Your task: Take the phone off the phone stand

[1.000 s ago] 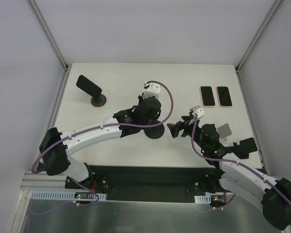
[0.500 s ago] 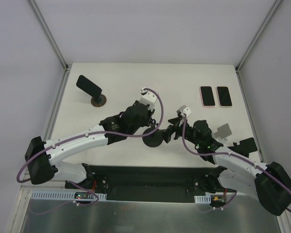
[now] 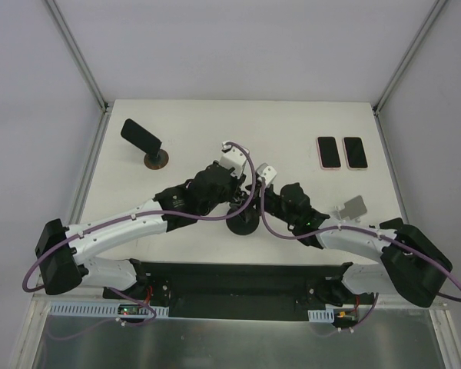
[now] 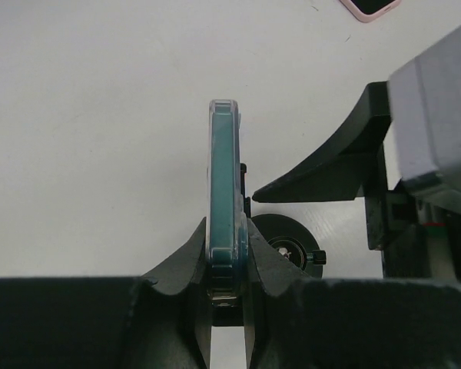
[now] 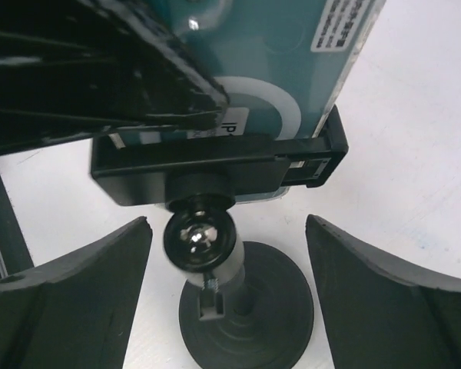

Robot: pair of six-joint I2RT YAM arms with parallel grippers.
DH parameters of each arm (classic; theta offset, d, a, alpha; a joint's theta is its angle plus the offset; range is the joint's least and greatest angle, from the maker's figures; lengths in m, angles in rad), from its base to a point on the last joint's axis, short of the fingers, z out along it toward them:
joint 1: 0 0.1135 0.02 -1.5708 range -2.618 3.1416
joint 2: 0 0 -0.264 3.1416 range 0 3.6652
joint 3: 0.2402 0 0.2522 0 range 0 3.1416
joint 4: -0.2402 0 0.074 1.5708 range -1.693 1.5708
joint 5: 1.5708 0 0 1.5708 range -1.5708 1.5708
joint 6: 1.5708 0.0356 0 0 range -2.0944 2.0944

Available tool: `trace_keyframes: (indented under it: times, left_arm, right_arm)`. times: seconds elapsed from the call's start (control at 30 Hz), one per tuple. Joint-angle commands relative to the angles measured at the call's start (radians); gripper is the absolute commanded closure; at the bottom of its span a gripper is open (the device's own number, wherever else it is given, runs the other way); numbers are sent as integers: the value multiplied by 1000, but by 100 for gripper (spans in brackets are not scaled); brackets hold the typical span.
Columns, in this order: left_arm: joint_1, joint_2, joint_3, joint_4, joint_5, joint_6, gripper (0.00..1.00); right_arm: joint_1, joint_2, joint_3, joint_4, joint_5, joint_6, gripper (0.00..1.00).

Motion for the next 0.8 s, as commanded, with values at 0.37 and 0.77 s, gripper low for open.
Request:
trace_keyframes:
  times: [0.37,0.77]
  left_arm:
    - [-8,-91,-74,29,67,-76,51]
    - [-8,-74,-183,239,-120,-70,52]
  right_arm:
    - [26,70,45,99,-23,-48,99]
    - [71,67,42,76,-14,-89,99]
